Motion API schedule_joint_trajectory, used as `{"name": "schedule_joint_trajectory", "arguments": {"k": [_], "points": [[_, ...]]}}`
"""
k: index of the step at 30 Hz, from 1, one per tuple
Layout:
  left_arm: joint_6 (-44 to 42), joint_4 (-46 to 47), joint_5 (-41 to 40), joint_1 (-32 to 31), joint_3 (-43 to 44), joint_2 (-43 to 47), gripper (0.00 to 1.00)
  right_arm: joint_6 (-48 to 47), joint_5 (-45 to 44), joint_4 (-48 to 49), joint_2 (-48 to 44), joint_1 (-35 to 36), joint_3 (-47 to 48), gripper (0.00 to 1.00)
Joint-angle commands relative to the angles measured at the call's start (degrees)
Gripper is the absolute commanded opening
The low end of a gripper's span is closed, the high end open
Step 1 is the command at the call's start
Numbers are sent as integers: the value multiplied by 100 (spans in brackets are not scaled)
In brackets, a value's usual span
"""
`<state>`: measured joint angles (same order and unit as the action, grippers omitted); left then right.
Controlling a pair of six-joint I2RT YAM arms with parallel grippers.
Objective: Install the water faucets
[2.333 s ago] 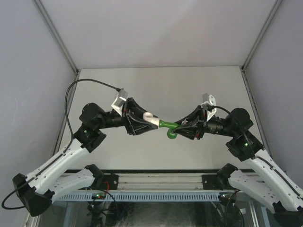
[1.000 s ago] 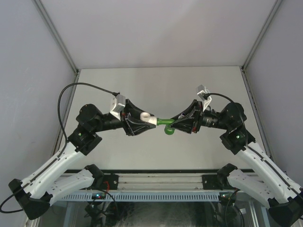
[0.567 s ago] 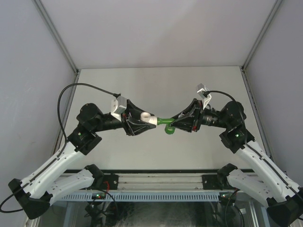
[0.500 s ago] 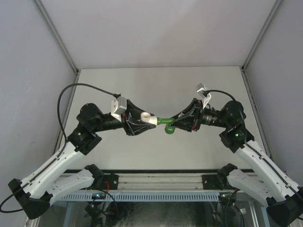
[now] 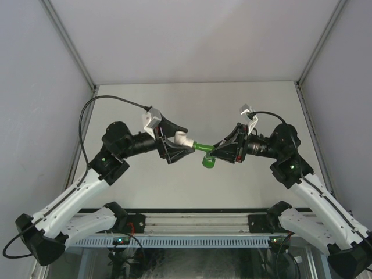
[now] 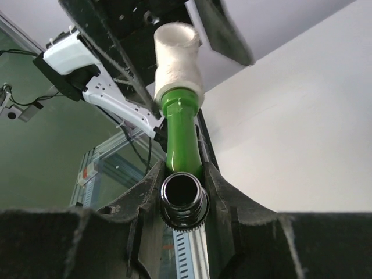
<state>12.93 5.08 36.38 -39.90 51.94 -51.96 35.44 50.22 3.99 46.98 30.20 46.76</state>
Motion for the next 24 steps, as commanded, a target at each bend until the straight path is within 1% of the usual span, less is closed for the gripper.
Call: {"name": "schedule_joint_trajectory", "arguments": {"k": [1, 3, 4, 5, 13, 19, 24], "points": [[788, 548, -571, 412, -175, -218, 89, 209, 209, 61, -43, 110, 108, 0], [974, 714, -480, 553, -267, -212, 92, 169, 87, 43, -27, 109, 20, 0], [1031, 750, -490, 609, -288, -204, 97, 154, -10, 11, -23, 103, -24, 0], [1058, 740, -520, 655, -301, -200, 99, 134, -96, -8, -4, 94, -76, 0], [976, 548, -642, 712, -418, -157, 100, 179, -439, -18, 284, -4, -288, 0], [896, 46, -1198, 720, -413, -165, 100, 247, -785, 89, 294, -4, -525, 0], [1062, -16, -1545, 737, -616, -107, 100, 197, -1046, -10, 462, -22, -601, 0]]}}
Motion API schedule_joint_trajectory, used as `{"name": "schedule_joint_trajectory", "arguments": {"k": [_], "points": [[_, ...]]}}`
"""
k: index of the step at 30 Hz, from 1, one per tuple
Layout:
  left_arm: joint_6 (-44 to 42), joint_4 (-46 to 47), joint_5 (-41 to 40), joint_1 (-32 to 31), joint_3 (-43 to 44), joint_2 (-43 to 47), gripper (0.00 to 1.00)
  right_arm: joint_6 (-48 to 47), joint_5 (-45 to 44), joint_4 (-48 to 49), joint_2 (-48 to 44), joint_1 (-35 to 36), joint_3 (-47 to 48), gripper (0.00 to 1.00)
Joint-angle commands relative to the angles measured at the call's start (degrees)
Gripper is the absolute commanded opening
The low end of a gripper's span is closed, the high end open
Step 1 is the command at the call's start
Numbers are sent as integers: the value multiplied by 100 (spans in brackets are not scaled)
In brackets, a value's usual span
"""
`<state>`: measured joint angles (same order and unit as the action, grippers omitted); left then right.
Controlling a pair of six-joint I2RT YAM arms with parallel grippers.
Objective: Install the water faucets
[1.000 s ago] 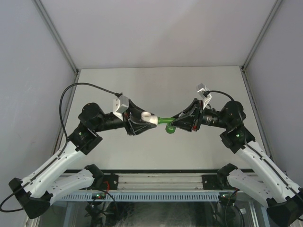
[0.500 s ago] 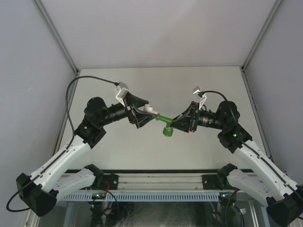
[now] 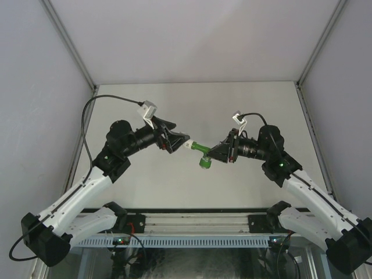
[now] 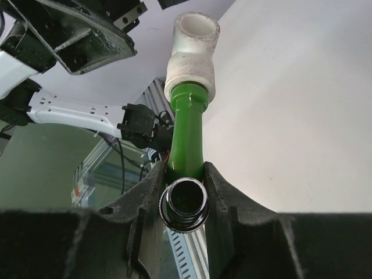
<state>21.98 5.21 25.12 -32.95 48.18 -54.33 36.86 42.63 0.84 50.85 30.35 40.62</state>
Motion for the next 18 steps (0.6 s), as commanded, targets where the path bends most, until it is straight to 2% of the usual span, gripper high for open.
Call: {"name": "schedule_joint_trajectory", "arguments": {"k": [1, 18], "points": [[203, -29, -480, 43, -302, 132, 100, 61, -323, 291, 120, -38, -5, 0], [560, -42, -1196, 146, -573, 130, 100, 131, -663, 354, 990, -90, -350, 0]]}}
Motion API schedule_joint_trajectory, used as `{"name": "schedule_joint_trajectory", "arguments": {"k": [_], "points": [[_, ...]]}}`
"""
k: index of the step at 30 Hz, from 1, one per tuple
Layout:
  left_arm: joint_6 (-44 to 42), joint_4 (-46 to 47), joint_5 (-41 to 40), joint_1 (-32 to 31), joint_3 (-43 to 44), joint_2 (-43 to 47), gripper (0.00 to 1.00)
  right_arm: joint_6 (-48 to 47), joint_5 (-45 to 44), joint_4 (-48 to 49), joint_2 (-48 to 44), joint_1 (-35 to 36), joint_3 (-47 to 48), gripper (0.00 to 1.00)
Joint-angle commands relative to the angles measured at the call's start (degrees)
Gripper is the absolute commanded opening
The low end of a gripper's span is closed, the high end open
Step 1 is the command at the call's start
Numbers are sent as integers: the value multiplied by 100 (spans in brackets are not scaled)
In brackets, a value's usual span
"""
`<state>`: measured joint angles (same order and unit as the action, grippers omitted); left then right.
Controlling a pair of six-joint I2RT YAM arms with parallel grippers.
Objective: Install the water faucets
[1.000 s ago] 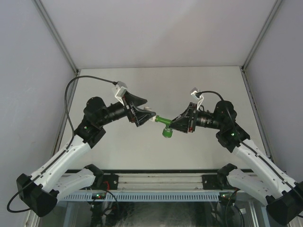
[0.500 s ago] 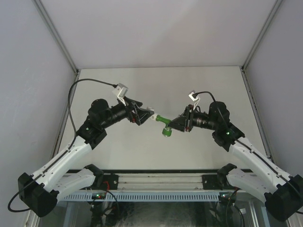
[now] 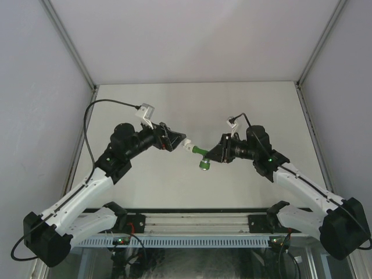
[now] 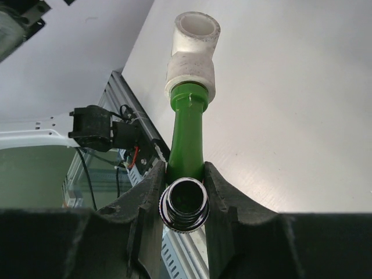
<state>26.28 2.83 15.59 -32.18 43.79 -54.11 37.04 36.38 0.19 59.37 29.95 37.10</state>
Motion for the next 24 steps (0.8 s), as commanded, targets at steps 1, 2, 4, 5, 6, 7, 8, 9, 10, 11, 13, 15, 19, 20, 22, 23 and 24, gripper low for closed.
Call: {"name": "schedule_joint_trajectory", "arguments": {"k": [1, 2, 4, 5, 6, 7, 8, 9, 10, 11, 13, 15, 19, 20, 22, 23, 24], "points": [[139, 192, -268, 72, -150, 137, 100, 123, -17, 439, 216, -55, -12, 0], [140, 196, -305, 79, -160, 156, 100, 128, 9, 476, 289, -59, -22, 0], [145, 191, -376, 87, -179, 206, 100, 164, 33, 539, 423, -64, -49, 0], [141, 184, -419, 91, -186, 247, 100, 178, 38, 583, 492, -72, -59, 0], [138, 175, -470, 92, -193, 282, 100, 197, 46, 614, 572, -80, -74, 0], [140, 174, -538, 105, -209, 318, 100, 225, 52, 637, 646, -95, -84, 0], [140, 165, -615, 109, -225, 369, 100, 251, 76, 648, 745, -116, -85, 0], [140, 166, -697, 114, -250, 422, 100, 289, 110, 662, 849, -135, -82, 0], [140, 158, -797, 117, -275, 473, 100, 349, 163, 685, 988, -165, -88, 0], [140, 144, -892, 125, -301, 543, 100, 394, 232, 730, 1109, -185, -89, 0], [141, 135, -1070, 140, -368, 677, 100, 489, 339, 863, 1312, -235, -129, 0], [145, 101, -1235, 153, -424, 787, 100, 592, 383, 996, 1478, -268, -166, 0], [140, 20, -1428, 195, -488, 981, 100, 687, 405, 1134, 1735, -293, -171, 0], [140, -2, -1442, 203, -498, 1007, 100, 702, 404, 1161, 1799, -297, -169, 0], [141, -34, -1479, 224, -519, 1049, 100, 770, 417, 1209, 1923, -342, -176, 0], [140, -44, -1480, 228, -529, 1072, 100, 808, 446, 1268, 2006, -361, -183, 0], [142, -57, -1480, 237, -529, 1085, 100, 894, 475, 1344, 2070, -395, -214, 0]]}}
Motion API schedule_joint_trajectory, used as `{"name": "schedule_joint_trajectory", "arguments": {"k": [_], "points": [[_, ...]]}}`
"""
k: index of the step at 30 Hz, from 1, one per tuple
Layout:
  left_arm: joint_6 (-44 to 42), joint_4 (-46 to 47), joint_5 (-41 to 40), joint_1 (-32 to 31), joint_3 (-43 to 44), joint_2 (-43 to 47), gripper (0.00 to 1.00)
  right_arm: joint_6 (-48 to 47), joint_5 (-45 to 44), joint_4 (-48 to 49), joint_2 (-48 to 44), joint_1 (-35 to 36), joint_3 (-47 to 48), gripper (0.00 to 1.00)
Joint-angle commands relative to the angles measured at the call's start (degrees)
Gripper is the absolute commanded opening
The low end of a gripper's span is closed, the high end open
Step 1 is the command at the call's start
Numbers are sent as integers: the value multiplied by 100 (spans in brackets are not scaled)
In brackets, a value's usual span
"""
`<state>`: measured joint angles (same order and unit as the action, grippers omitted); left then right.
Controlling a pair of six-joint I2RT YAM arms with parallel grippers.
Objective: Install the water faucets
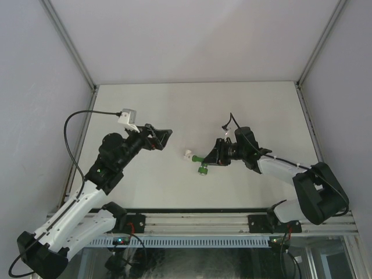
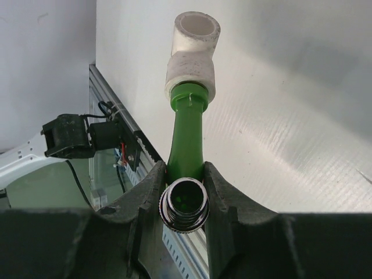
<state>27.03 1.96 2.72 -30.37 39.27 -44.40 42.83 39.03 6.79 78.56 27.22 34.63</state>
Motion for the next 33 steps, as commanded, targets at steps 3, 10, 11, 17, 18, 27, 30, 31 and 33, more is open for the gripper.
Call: {"name": "schedule_joint_trajectory", "arguments": {"k": [3, 10, 11, 17, 18, 27, 30, 31, 33], "points": [[66, -29, -222, 73, -68, 143, 100, 511, 321, 898, 331, -210, -44, 0], [34, -98, -258, 115, -68, 204, 100, 604, 445, 996, 618, -312, -77, 0], [40, -107, -258, 118, -76, 209, 100, 612, 448, 992, 656, -316, -77, 0], [40, -168, -282, 145, -85, 254, 100, 630, 504, 1033, 831, -407, -92, 4], [40, -169, -287, 145, -93, 275, 100, 638, 504, 1049, 847, -431, -93, 5], [39, -187, -282, 181, -77, 249, 100, 631, 440, 1030, 966, -546, -172, 14], [48, -187, -276, 181, -68, 234, 100, 615, 357, 950, 994, -564, -172, 20], [54, -185, -273, 185, -66, 227, 100, 606, 338, 928, 994, -571, -170, 22], [57, -187, -277, 188, -67, 231, 100, 598, 313, 877, 995, -582, -175, 26]]}}
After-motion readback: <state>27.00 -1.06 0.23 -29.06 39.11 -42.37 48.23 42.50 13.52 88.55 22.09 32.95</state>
